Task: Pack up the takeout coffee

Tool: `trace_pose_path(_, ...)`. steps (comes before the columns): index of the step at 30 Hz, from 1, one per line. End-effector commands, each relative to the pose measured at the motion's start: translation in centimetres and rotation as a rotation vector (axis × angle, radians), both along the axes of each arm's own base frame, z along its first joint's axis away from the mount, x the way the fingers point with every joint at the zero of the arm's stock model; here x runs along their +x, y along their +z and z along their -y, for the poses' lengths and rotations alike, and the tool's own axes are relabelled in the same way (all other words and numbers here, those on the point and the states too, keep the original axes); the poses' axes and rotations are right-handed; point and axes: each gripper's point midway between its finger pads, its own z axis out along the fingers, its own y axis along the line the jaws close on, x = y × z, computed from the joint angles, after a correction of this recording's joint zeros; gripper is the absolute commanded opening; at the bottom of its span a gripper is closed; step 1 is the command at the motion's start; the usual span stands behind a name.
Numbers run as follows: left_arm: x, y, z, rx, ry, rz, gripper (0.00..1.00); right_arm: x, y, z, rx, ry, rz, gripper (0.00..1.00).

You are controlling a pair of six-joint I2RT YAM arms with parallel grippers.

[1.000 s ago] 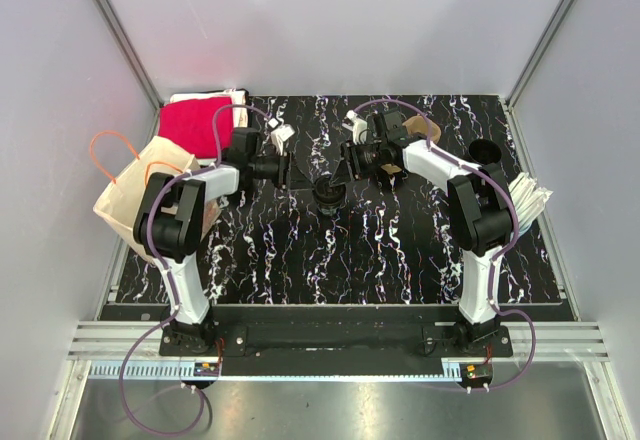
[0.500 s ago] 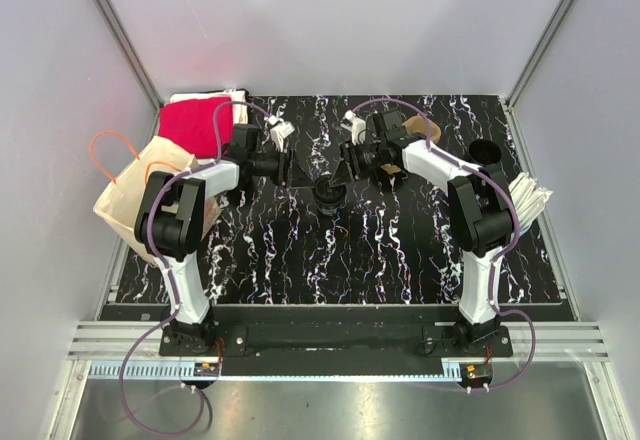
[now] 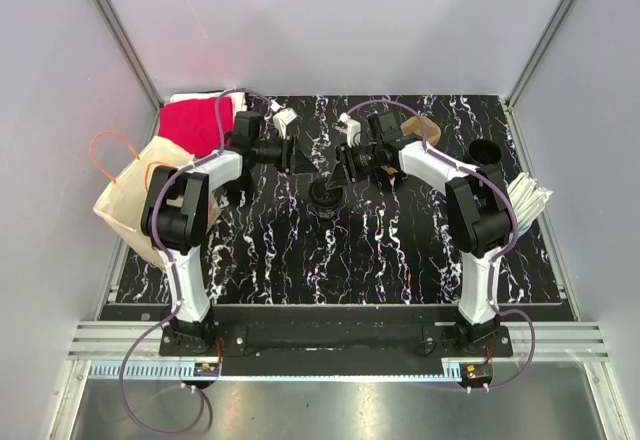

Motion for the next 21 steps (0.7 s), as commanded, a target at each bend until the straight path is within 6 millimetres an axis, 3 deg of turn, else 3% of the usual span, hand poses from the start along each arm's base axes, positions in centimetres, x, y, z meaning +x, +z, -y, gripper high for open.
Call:
trace_pose_path(1,-0.5,-0.3,0.4,-0.004,-0.063,0.015,0.56,-1.1,-3.0,1.1,-0.110,0.006,-0.026,0.45)
trace_pose_path(13,-2.4,-0.6,1.0,-0.039,-0.146,0.000,0.53,-1.1,-3.2,1.2,-0.123,0.000,-0.024,0.46)
trace_pose_path(21,-3.6,-3.8,0.9,0.119,-0.159,-0.037,0.46,-1.0,-3.6,1.5,-0.147,-0.003,-0.015,0.45)
